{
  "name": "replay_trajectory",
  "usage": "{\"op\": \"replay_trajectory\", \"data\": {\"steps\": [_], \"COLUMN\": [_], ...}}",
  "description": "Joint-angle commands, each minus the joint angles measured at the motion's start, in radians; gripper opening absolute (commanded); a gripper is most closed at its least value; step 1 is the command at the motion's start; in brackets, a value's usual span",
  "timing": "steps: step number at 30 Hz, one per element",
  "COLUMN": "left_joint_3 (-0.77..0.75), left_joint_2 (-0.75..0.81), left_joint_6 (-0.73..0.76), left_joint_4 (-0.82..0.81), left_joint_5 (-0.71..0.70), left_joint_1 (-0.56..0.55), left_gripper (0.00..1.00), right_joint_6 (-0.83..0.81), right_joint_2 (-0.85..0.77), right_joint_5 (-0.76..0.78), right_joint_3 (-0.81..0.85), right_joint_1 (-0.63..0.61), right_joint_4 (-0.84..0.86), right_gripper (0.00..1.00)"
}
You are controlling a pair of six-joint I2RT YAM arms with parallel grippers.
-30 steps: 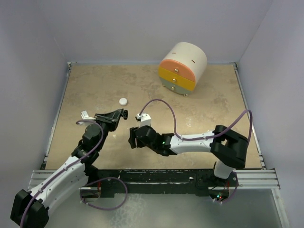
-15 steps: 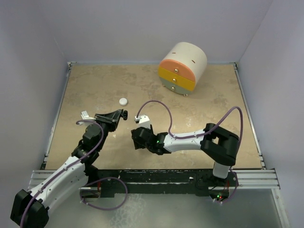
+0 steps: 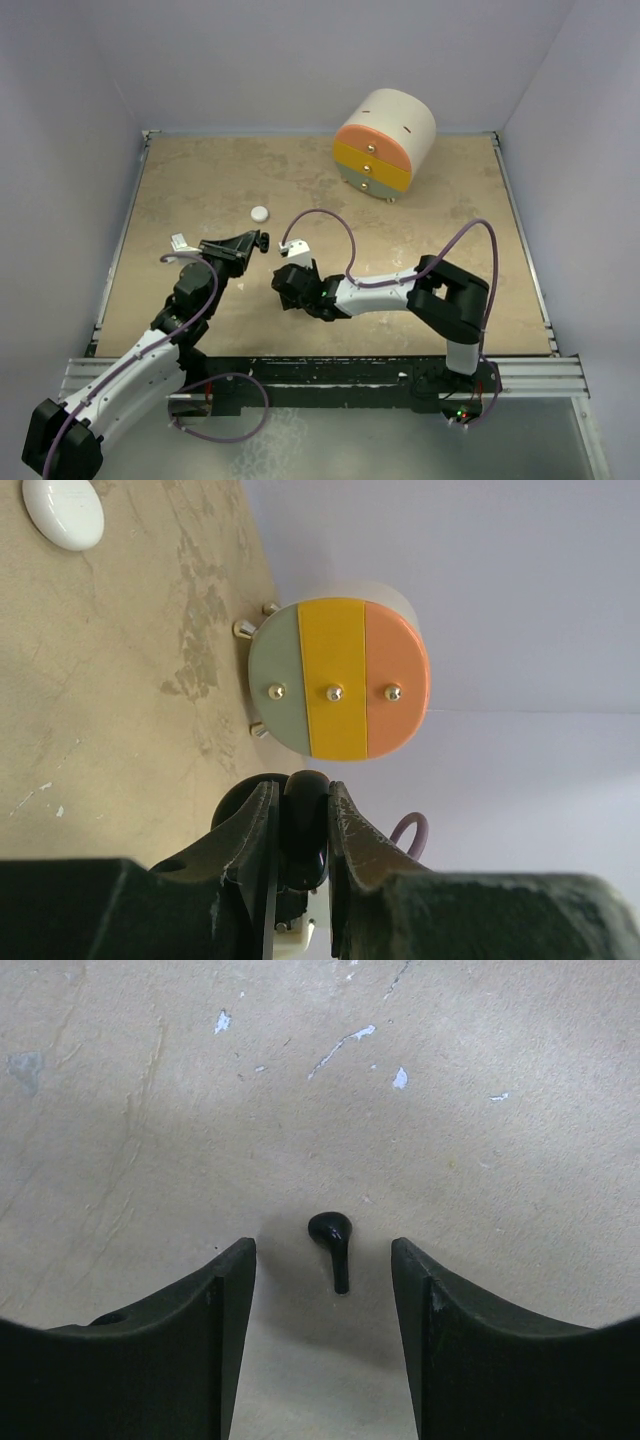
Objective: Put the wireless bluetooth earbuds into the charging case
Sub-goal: Pick up the earbud from the center of the board.
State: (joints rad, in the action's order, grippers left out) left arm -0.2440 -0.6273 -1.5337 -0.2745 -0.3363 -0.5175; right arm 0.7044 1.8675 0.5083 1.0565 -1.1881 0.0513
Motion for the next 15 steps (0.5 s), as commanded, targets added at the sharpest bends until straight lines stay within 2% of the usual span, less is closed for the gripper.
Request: {"op": "replay_trajectory", "data": {"steps": [1,15], "left_joint_3": [0.012,0.022], "left_joint_2": [-0.003,0.003], "left_joint_6": [-0.022,-0.027], "left_joint_4": [-0.048,-0.057], "left_joint_5": [-0.001,0.0], "left_joint_1": [0.005,0.005], "left_gripper": [0.0,0.0], "right_joint_6": [-0.017,-0.022], "right_joint_2": [0.001,0.044], "right_joint_5": [0.015,0.0], "right_joint_3": [0.029,0.055], "right_joint_1": [0.014,0.017], "right_joint_4": [-0.003,-0.024], "right_gripper": [0.58,0.44]}}
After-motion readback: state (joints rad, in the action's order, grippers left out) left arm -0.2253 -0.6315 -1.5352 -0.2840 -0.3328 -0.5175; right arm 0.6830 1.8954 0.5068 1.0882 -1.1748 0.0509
